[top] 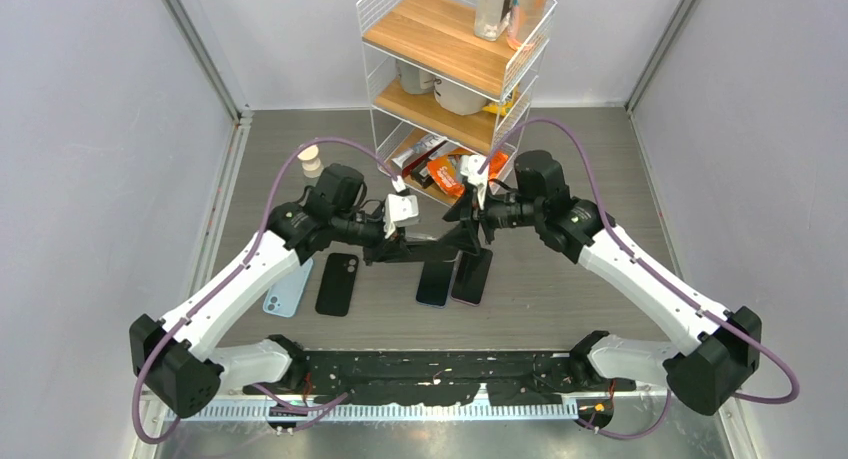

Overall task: Take the phone out of the phone case
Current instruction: Remove the phone case from the phone.

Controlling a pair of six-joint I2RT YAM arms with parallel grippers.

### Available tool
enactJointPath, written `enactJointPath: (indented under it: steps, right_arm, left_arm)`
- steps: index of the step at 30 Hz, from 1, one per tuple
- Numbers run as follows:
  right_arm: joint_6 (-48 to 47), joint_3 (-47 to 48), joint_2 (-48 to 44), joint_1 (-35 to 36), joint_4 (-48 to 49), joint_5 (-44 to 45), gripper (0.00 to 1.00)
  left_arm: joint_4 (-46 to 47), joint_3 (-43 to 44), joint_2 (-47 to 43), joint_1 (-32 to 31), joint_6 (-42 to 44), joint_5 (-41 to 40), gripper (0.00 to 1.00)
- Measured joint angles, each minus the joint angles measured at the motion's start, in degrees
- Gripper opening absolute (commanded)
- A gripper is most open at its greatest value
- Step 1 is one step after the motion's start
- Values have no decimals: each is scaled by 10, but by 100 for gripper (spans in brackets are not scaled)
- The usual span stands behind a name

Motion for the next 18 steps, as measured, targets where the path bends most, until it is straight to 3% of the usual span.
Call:
enactJointPath:
  steps: [18]
  right_arm:
    - [87, 62, 127, 17, 42, -40, 59]
  left_arm:
    - [18, -33, -20, -54, 16, -127, 0]
